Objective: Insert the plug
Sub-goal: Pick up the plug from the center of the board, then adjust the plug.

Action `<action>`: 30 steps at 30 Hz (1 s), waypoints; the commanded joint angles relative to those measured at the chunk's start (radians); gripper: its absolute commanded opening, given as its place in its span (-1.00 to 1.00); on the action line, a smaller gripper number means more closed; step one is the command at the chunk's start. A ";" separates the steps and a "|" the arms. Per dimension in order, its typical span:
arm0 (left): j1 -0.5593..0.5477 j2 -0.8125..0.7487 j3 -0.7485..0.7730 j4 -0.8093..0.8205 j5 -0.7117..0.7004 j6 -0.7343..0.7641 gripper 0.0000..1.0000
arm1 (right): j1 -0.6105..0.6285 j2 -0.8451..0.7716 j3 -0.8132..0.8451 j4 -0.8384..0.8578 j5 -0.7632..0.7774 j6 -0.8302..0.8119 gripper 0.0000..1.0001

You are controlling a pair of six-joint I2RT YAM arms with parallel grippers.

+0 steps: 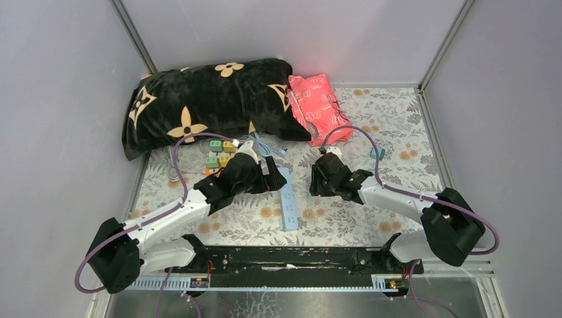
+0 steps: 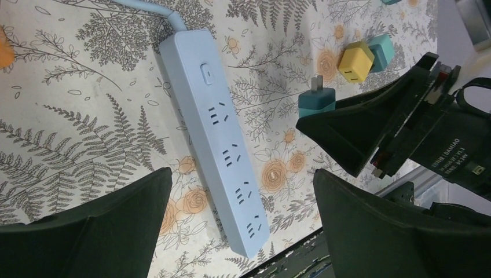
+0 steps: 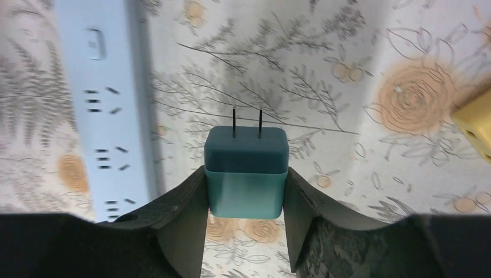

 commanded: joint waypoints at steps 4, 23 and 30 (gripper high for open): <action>-0.024 -0.043 -0.048 0.150 -0.053 -0.036 0.98 | 0.010 -0.111 -0.055 0.213 -0.088 0.044 -0.36; -0.024 0.055 0.013 0.242 0.126 -0.093 0.80 | 0.011 -0.214 -0.161 0.560 -0.434 -0.386 -0.28; -0.025 0.082 0.009 0.292 0.180 -0.104 0.68 | 0.031 -0.199 -0.141 0.576 -0.477 -0.443 -0.24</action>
